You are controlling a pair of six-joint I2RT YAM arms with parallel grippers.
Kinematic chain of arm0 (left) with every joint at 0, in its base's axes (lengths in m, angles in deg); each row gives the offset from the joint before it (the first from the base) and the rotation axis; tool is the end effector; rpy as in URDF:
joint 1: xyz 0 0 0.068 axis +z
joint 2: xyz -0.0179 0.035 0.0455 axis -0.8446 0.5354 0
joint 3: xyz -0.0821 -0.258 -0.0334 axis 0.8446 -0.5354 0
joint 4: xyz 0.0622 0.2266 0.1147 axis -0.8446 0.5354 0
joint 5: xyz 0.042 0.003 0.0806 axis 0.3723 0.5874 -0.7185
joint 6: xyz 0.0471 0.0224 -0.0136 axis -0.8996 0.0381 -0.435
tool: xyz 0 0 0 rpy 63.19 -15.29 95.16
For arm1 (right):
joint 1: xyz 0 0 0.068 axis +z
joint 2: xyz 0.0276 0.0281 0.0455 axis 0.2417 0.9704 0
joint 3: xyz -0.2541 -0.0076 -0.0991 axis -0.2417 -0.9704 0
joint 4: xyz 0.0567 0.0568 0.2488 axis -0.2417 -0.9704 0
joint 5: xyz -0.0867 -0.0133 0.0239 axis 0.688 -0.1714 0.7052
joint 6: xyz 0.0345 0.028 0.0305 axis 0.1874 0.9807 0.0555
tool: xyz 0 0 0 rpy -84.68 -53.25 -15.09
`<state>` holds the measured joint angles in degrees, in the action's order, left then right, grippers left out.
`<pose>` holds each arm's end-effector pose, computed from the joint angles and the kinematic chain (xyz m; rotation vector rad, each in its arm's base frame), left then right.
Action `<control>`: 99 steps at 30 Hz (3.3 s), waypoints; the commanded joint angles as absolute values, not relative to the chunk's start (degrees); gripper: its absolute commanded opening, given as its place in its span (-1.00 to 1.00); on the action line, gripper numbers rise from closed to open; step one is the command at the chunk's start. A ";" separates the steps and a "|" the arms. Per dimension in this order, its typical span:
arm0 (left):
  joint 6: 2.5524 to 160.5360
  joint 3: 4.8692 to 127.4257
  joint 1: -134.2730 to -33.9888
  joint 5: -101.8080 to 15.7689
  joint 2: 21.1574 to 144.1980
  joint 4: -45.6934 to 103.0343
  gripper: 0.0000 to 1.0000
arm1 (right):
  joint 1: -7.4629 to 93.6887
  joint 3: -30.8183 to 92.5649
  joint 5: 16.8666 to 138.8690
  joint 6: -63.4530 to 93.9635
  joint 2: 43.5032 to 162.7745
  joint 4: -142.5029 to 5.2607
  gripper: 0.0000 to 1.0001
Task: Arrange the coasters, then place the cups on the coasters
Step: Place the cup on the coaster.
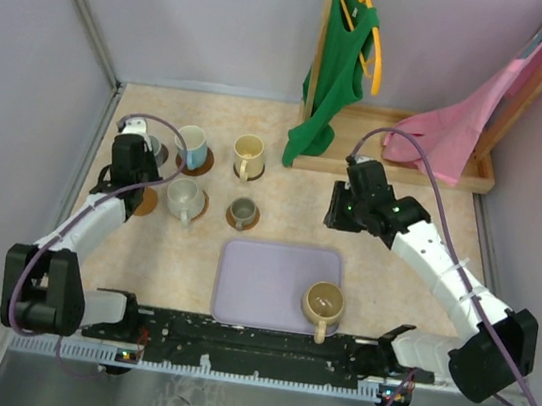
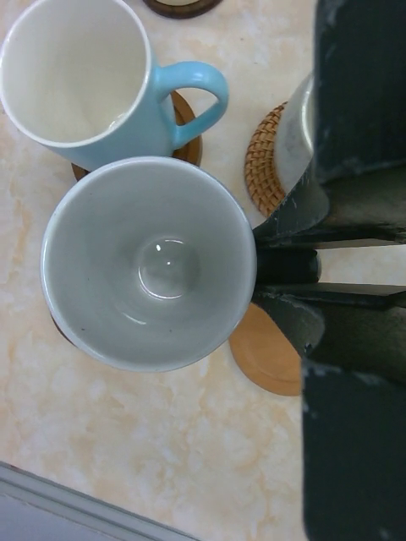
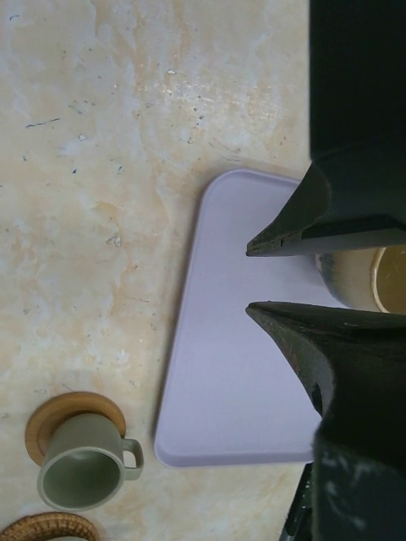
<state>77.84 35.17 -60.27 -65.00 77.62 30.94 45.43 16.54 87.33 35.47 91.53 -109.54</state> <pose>0.2692 -0.0040 0.2419 -0.2394 2.0555 0.1367 0.2133 0.1292 0.3018 -0.0811 2.4805 0.4107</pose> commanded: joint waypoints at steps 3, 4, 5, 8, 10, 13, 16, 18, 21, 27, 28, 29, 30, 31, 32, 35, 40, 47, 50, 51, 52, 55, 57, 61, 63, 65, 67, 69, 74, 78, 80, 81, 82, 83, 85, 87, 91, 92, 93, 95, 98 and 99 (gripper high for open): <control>76.75 35.88 -58.54 -62.60 82.37 16.74 -1.00 | 43.90 19.99 85.77 34.19 93.46 -105.94 -0.42; 76.76 35.91 -58.21 -62.84 83.20 15.50 -1.00 | 43.73 20.13 85.73 34.13 93.77 -105.78 -0.42; 76.71 35.97 -57.76 -62.88 83.94 14.40 -1.00 | 43.58 20.25 85.65 34.04 94.12 -105.67 -0.42; 77.20 37.15 -56.01 -62.39 86.69 12.50 -1.00 | 42.98 20.58 85.33 33.82 95.08 -105.32 -0.42; 77.61 38.37 -55.22 -61.97 88.72 11.92 -1.00 | 42.54 20.77 85.00 33.76 95.70 -105.00 -0.42; 77.55 39.74 -54.97 -61.83 91.44 10.17 -1.00 | 42.15 21.47 84.81 33.60 96.88 -104.77 -0.42; 77.59 40.53 -54.99 -62.30 93.63 9.10 -1.00 | 41.77 22.30 84.60 33.39 98.06 -104.63 -0.42; 77.27 40.14 -54.91 -62.73 94.56 7.13 -1.00 | 41.47 22.70 84.56 33.32 98.78 -104.50 -0.42; 76.51 40.97 -54.88 -62.78 96.34 6.48 -1.00 | 41.11 23.07 84.45 33.24 99.57 -104.50 -0.42; 76.41 42.40 -54.76 -63.30 100.28 5.20 -1.00 | 40.37 23.98 84.10 33.05 100.75 -104.65 -0.42; 76.33 42.41 -54.81 -63.25 100.65 4.65 -1.00 | 40.23 24.16 84.06 32.98 100.87 -104.74 -0.42; 76.23 42.47 -54.73 -63.30 101.09 4.18 -1.00 | 40.16 24.27 84.13 32.96 101.01 -104.76 -0.42; 76.15 42.75 -54.65 -63.55 101.53 3.99 -1.00 | 40.05 24.31 84.07 32.96 101.14 -104.76 -0.42; 76.09 43.06 -54.62 -63.66 101.96 4.05 -1.00 | 40.01 24.32 84.03 33.01 101.29 -104.76 -0.42; 76.08 43.37 -54.50 -63.59 102.43 4.15 -1.00 | 39.94 24.40 84.02 32.97 101.35 -104.84 -0.42; 76.08 43.80 -54.21 -63.62 103.33 4.14 -1.00 | 39.75 24.65 83.91 32.94 101.77 -104.87 -0.42; 76.30 43.73 -53.80 -63.62 104.19 3.86 -1.00 | 39.57 24.93 83.58 32.95 102.50 -104.68 -0.43; 75.97 41.99 -53.65 -63.88 104.38 3.36 -1.00 | 39.47 25.27 83.16 32.87 103.08 -104.36 -0.43; 75.96 41.35 -53.67 -63.71 104.19 3.35 -1.00 | 39.32 25.09 82.97 32.87 103.19 -104.14 -0.43; 75.89 41.07 -53.63 -63.72 104.07 3.23 -1.00 | 39.30 25.11 82.86 32.79 103.18 -104.04 -0.43; 75.87 40.74 -53.63 -63.76 103.91 3.23 -1.00 | 39.30 25.11 82.80 32.79 103.16 -104.06 -0.43; 75.83 40.14 -53.67 -63.70 103.57 3.22 -1.00 | 39.21 25.02 82.72 32.70 103.05 -104.06 -0.43; 75.86 39.78 -53.61 -63.69 103.30 3.29 -1.00 | 39.13 24.94 82.75 32.61 102.83 -104.06 -0.43; 76.02 39.58 -53.66 -63.68 102.98 3.73 -0.98 | 39.12 24.76 82.50 32.52 102.47 -103.85 -0.43; 76.34 39.97 -53.64 -63.44 103.11 4.42 -0.95 | 39.05 24.76 82.44 32.52 102.33 -103.83 -0.43; 76.51 40.18 -53.67 -62.97 103.08 5.21 -0.90 | 39.04 24.76 82.34 32.52 102.14 -103.83 -0.43; 76.86 40.13 -53.67 -62.93 103.00 5.57 -0.69 | 39.03 24.71 82.41 32.44 101.87 -103.97 -0.43; 76.96 40.17 -53.65 -62.82 102.94 5.93 -0.59 | 39.03 24.38 82.51 32.42 101.55 -104.01 -0.43; 77.41 39.97 -53.64 -62.99 102.64 6.80 -0.36 | 38.95 23.67 82.44 32.60 100.87 -103.90 -0.43; 77.61 39.90 -53.67 -62.97 102.33 7.36 -0.32 | 38.95 23.49 82.38 32.70 100.56 -103.80 -0.43; 77.55 39.91 -53.67 -62.80 102.13 7.56 -0.31 | 38.95 23.37 82.32 32.76 100.39 -103.70 -0.43; 77.68 39.91 -53.62 -62.74 101.98 7.75 -0.31 | 38.92 23.21 82.29 32.86 100.32 -103.65 -0.43; 77.60 39.93 -53.65 -62.78 101.86 7.94 -0.31 | 38.94 23.07 82.19 32.94 100.21 -103.63 -0.43; 77.53 39.91 -53.66 -62.79 101.73 8.11 -0.31 | 38.95 22.97 82.13 32.96 100.07 -103.56 -0.43; 77.64 39.92 -53.67 -62.79 101.52 8.47 -0.31 | 38.90 22.84 82.14 33.04 99.94 -103.55 -0.43; 77.84 39.90 -53.66 -62.75 101.13 8.97 -0.30 | 38.95 22.70 82.17 33.00 99.71 -103.51 -0.43; 78.52 40.81 -53.66 -62.53 99.83 12.12 -0.24 | 38.95 22.57 81.96 33.03 99.18 -103.78 -0.43; 78.60 40.70 -53.64 -62.61 99.13 12.30 -0.23 | 38.94 22.50 81.92 33.05 98.98 -103.84 -0.43; 78.71 40.60 -53.67 -62.60 98.33 12.62 -0.22 | 38.95 22.43 81.94 33.04 98.78 -103.91 -0.43; 78.63 40.54 -53.74 -62.22 96.53 13.70 -0.20 | 38.95 22.11 81.92 33.05 98.26 -103.97 -0.43; 79.15 40.42 -53.73 -61.62 93.24 15.81 -0.18 | 38.89 21.63 81.91 33.18 97.42 -104.11 -0.43; 79.76 40.34 -53.80 -61.38 91.98 16.70 -0.18 | 38.90 21.41 81.76 33.26 97.06 -104.19 -0.43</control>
<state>78.11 39.95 -54.04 -62.81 96.98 14.04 39.55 21.65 82.31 33.50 100.23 -105.65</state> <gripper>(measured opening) 0.407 0.285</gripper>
